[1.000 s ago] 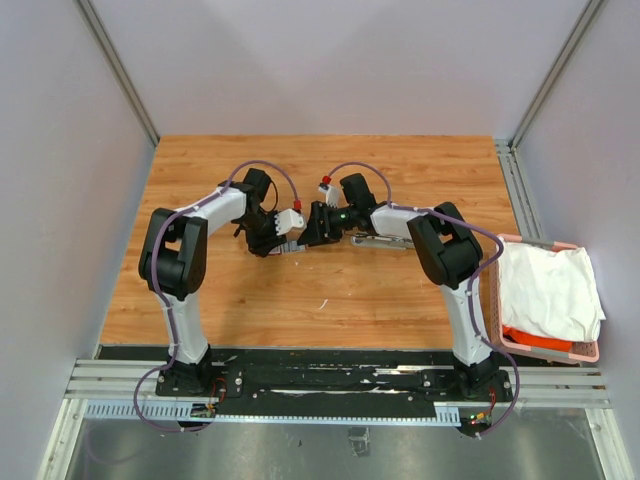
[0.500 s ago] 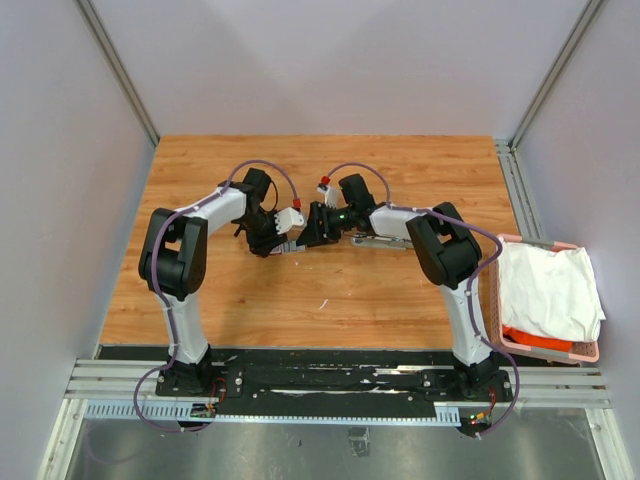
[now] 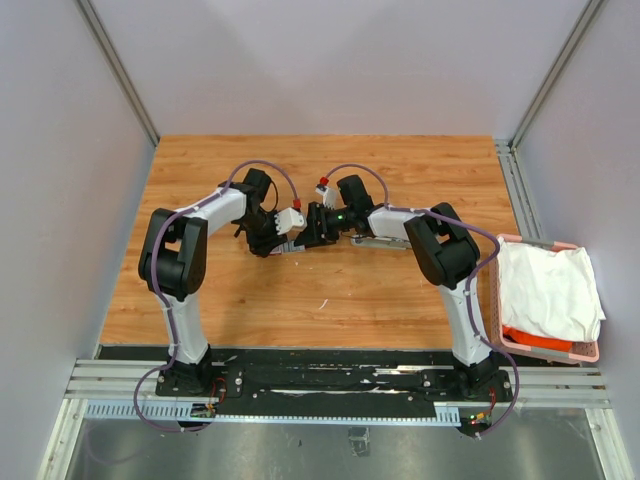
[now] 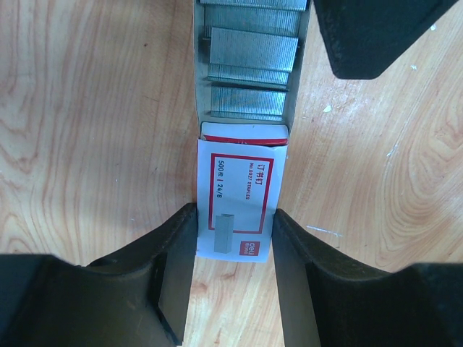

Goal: Unload the staples from the stapler
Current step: Close the staple box at the center of the board.

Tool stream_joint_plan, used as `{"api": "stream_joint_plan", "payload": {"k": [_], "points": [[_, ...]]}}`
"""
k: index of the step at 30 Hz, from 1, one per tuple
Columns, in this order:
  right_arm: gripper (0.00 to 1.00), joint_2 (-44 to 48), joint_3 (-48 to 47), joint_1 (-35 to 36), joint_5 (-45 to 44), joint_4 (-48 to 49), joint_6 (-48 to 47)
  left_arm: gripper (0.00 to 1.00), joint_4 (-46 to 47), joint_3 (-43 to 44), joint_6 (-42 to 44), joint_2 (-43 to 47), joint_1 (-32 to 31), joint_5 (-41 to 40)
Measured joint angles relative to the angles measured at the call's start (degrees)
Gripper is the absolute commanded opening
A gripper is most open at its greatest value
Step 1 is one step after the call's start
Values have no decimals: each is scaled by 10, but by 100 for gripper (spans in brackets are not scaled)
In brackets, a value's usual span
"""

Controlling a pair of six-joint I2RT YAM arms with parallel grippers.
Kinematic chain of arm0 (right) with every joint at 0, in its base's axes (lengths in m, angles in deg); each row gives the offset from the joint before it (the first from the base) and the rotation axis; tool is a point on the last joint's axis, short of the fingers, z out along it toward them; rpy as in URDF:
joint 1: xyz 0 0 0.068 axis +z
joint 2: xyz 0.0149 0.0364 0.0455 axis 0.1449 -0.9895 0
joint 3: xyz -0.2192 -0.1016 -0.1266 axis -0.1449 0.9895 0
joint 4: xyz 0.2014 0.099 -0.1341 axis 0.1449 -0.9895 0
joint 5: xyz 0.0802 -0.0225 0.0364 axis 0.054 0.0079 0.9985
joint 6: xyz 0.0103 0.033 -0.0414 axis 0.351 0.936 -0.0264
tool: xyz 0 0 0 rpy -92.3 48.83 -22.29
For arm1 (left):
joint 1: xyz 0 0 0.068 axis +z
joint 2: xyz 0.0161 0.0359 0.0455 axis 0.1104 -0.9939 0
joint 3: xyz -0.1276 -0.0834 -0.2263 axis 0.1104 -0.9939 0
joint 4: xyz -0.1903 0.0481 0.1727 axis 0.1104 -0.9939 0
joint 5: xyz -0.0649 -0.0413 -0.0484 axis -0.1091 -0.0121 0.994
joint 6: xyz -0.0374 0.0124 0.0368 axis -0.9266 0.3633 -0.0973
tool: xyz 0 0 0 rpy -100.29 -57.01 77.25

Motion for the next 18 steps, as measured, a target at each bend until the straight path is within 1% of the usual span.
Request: {"api": "stream_joint_plan", "payload": {"k": [10,18], "points": [[60,-1,0,0,0,3,7,47,1,-2,-3,1,-4,-4],[60,-1,2,0,0,9,14,47,4,-6,-28,3,-6,-6]]}}
